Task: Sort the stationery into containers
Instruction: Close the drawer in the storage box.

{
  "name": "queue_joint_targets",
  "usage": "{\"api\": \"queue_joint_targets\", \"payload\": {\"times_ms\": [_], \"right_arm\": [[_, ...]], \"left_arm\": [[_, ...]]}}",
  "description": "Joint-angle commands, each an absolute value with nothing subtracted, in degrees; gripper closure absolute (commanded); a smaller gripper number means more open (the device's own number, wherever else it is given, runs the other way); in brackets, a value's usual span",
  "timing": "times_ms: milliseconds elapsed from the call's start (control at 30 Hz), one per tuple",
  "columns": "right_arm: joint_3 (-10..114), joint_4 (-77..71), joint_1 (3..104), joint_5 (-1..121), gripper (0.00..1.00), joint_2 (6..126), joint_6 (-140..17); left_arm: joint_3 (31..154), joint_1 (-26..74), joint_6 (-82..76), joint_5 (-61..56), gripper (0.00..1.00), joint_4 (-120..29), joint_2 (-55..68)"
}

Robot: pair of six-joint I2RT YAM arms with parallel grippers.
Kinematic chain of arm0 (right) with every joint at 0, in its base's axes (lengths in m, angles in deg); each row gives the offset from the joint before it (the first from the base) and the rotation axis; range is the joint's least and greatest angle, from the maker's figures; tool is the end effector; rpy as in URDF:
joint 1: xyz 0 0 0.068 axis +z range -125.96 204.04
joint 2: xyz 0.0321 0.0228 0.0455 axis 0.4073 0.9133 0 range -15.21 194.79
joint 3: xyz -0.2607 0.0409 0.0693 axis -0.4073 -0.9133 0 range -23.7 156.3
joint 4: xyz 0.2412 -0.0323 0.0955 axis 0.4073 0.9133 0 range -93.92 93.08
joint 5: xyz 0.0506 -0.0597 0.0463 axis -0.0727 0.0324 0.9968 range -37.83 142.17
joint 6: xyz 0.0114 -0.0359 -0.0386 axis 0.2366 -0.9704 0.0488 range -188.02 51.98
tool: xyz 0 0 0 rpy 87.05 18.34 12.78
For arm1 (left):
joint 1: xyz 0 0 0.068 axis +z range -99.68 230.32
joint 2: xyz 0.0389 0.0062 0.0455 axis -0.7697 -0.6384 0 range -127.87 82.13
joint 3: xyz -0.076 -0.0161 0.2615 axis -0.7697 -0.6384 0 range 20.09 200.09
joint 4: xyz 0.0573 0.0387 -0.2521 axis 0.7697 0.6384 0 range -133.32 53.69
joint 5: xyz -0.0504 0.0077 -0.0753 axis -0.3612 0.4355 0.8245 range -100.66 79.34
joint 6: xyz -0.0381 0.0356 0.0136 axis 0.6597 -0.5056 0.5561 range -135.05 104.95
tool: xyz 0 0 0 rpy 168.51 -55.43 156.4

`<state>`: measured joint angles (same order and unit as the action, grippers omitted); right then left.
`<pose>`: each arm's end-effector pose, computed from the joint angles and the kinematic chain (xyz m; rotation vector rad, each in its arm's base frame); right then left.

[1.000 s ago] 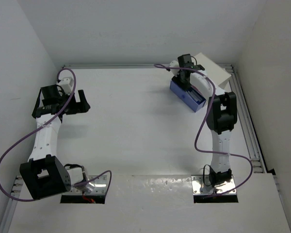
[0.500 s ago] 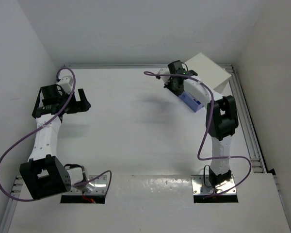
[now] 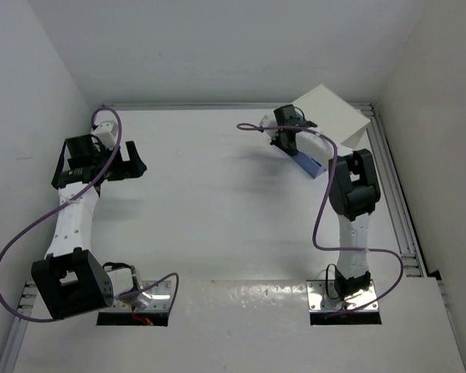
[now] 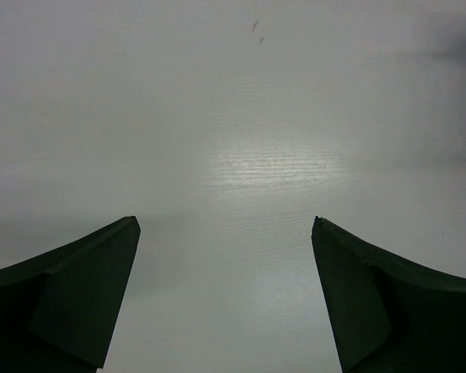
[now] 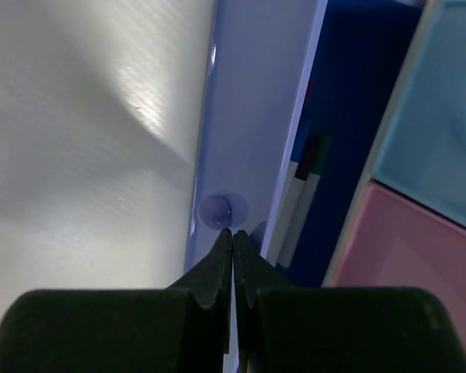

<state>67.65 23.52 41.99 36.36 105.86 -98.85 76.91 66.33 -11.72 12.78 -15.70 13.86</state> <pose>0.4383 0.1317 0.1793 -0.9651 2.3834 -0.4393 0.2511 0.0573 0.3017 -0.1549 2.2023 -0.3375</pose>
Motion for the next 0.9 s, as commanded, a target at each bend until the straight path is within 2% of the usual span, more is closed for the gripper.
{"api": "queue_joint_targets", "payload": {"times_ms": [0, 167, 300, 433, 533, 700, 833, 867], "right_arm": [[67.7, 15.4, 41.4, 30.4, 1.0, 106.7, -103.3], [69.9, 17.7, 41.1, 31.6, 1.0, 106.3, -102.2], [78.1, 28.7, 41.0, 44.0, 1.0, 101.1, -92.2], [87.7, 32.0, 39.1, 46.4, 1.0, 97.7, -83.9], [88.1, 29.6, 36.7, 43.9, 1.0, 96.3, -83.6], [87.8, 27.5, 31.3, 42.4, 1.0, 97.6, -83.3], [87.7, 27.5, 28.1, 43.7, 1.0, 99.7, -80.8], [87.7, 27.7, 27.1, 44.9, 1.0, 100.4, -80.2]], "left_arm": [[78.5, 65.8, -11.7, 14.3, 0.0, -18.3, 14.1], [77.1, 65.6, -11.2, 17.0, 0.0, -21.2, 14.6], [71.5, 63.0, -7.3, 21.9, 0.02, -31.2, 17.1], [68.2, 52.4, -0.7, 21.1, 0.09, -41.5, 17.4], [68.7, 43.0, 3.3, 18.4, 0.17, -48.5, 13.3], [72.5, 31.2, 11.4, 16.1, 0.44, -60.4, 1.1], [86.1, 25.3, 15.7, 17.0, 0.61, -60.9, -12.3], [88.7, 23.5, 16.9, 17.7, 0.7, -61.9, -18.1]]}}
